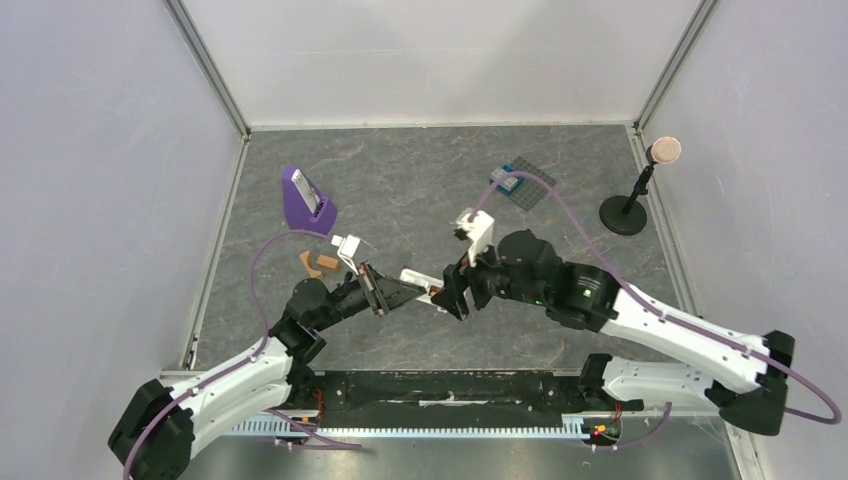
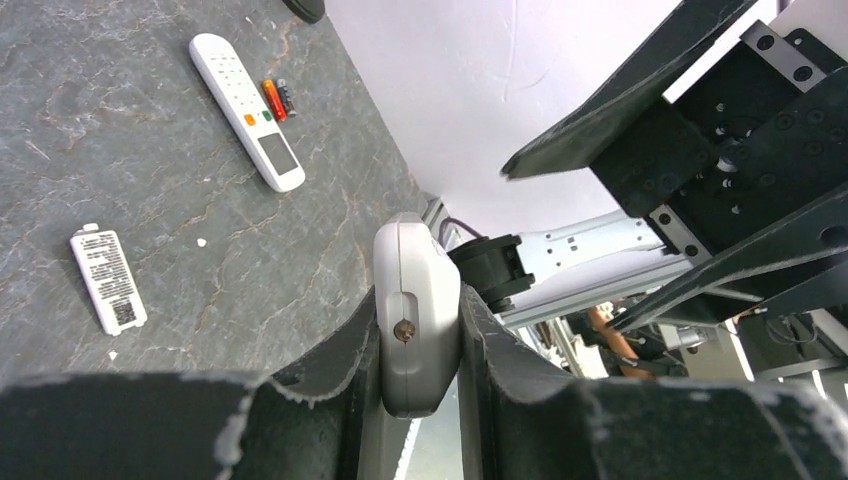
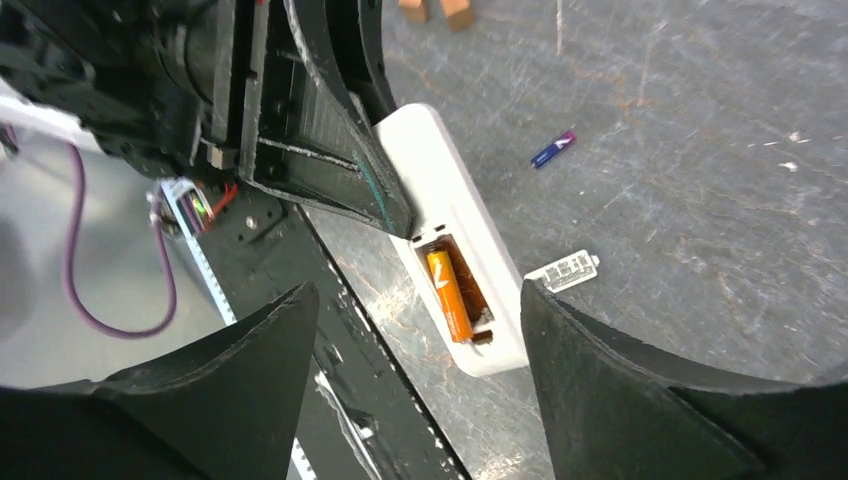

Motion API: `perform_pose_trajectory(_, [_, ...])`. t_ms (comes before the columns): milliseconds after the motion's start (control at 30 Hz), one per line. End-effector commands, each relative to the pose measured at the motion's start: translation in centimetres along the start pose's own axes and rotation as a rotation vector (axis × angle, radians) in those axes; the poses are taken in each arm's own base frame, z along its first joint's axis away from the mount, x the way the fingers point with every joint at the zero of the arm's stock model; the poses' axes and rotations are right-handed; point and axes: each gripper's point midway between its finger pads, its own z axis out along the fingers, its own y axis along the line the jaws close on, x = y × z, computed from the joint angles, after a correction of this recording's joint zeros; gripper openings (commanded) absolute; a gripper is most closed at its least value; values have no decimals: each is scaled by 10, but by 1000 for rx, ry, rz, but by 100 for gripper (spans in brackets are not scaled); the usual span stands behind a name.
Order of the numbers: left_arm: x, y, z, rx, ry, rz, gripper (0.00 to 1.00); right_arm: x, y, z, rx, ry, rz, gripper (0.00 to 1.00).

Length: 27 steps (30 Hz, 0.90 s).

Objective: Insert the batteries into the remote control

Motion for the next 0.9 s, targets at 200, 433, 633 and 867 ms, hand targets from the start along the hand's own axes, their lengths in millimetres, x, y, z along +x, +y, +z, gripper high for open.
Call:
perform_pose_trajectory(200, [-39, -52, -2, 142, -147, -94, 2, -32, -32, -53, 167, -397, 554, 95])
perform_pose_trajectory(433, [-62, -74, -6, 215, -231, -221, 2, -29, -33, -54, 108, -495, 746, 90])
perform_pose_trajectory(633, [-71, -91, -5, 265, -238, -269, 2, -36, -27, -53, -4, -586, 882, 88])
perform_pose_trajectory(867, [-76, -99, -3, 301, -244, -278, 2, -44, -25, -55, -88, -667, 981, 85])
